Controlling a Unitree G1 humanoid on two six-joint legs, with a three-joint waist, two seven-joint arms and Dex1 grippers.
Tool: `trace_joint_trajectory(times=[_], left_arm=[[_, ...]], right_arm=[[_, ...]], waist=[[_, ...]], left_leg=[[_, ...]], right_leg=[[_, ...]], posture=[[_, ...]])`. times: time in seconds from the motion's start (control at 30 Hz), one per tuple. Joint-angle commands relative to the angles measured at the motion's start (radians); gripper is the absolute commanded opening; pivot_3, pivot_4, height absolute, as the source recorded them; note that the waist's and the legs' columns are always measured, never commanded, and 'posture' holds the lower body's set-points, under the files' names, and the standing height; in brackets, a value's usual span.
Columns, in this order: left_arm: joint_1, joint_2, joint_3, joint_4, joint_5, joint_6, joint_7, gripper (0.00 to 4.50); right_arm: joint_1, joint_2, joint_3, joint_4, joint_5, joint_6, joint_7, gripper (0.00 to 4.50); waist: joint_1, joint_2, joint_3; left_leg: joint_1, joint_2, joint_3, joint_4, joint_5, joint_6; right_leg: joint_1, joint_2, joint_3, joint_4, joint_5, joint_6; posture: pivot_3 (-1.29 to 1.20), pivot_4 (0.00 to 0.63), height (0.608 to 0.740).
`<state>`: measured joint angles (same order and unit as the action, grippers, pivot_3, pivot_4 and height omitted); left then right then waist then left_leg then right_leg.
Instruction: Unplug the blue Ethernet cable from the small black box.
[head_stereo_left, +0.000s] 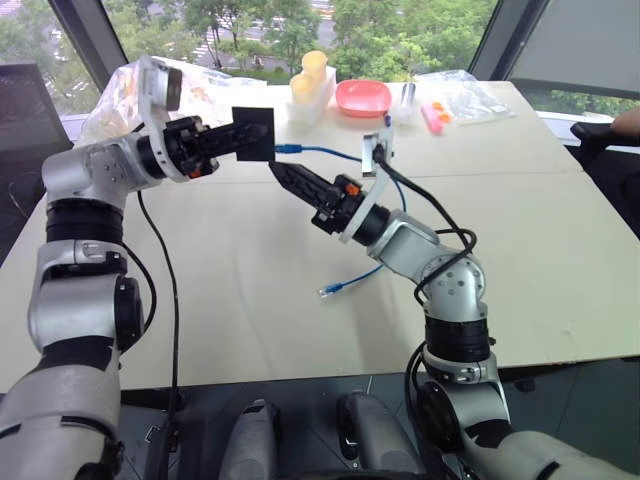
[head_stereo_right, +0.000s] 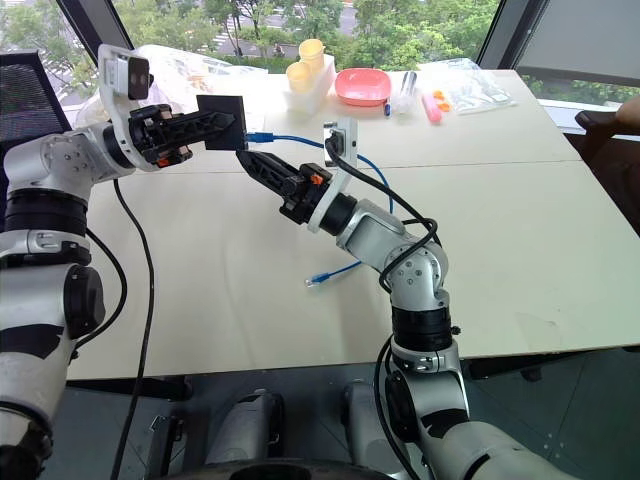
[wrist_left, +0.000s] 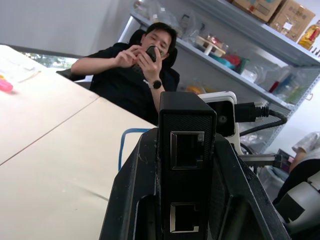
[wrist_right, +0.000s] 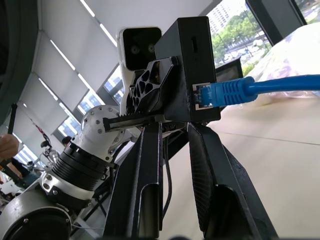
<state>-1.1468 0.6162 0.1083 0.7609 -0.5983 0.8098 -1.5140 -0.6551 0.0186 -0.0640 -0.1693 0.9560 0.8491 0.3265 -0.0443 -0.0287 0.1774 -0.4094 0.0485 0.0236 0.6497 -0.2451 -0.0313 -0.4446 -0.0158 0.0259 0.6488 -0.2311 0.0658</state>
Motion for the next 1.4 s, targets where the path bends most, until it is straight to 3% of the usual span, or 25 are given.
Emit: trace_joint_trajectory(times=[0.03, 0.83, 1.2, 1.4], left_arm=[[-0.017, 0.008, 0.022, -0.039, -0.013, 0.011, -0.014, 0.52], [0.028, -0.003, 0.042, -0.106, -0.029, 0.059, 0.005, 0.52], [0.041, -0.017, 0.064, -0.125, -0.04, 0.077, 0.031, 0.52], [0.047, -0.016, 0.064, -0.13, -0.039, 0.078, 0.035, 0.52]], right_arm=[[-0.009, 0.007, -0.012, -0.01, 0.007, -0.026, 0.002, 0.82], [-0.027, 0.03, -0.041, 0.041, 0.004, -0.074, -0.018, 0.82], [-0.012, 0.147, -0.05, 0.04, 0.047, -0.101, -0.077, 0.82], [-0.004, 0.152, -0.026, 0.034, 0.056, -0.1, -0.073, 0.82]], waist=[[0.0, 0.0, 0.0], [0.0, 0.0, 0.0], [0.0, 0.0, 0.0], [0.0, 0.0, 0.0]], left_leg=[[0.0, 0.0, 0.0, 0.0, 0.0, 0.0], [0.0, 0.0, 0.0, 0.0, 0.0, 0.0], [0.0, 0.0, 0.0, 0.0, 0.0, 0.0], [0.0, 0.0, 0.0, 0.0, 0.0, 0.0]], right_leg=[[0.0, 0.0, 0.0, 0.0, 0.0, 0.0], [0.0, 0.0, 0.0, 0.0, 0.0, 0.0], [0.0, 0.0, 0.0, 0.0, 0.0, 0.0], [0.0, 0.0, 0.0, 0.0, 0.0, 0.0]], posture=[[0.0, 0.15, 0.74], [0.0, 0.15, 0.74], [0.0, 0.15, 0.74], [0.0, 0.15, 0.74]])
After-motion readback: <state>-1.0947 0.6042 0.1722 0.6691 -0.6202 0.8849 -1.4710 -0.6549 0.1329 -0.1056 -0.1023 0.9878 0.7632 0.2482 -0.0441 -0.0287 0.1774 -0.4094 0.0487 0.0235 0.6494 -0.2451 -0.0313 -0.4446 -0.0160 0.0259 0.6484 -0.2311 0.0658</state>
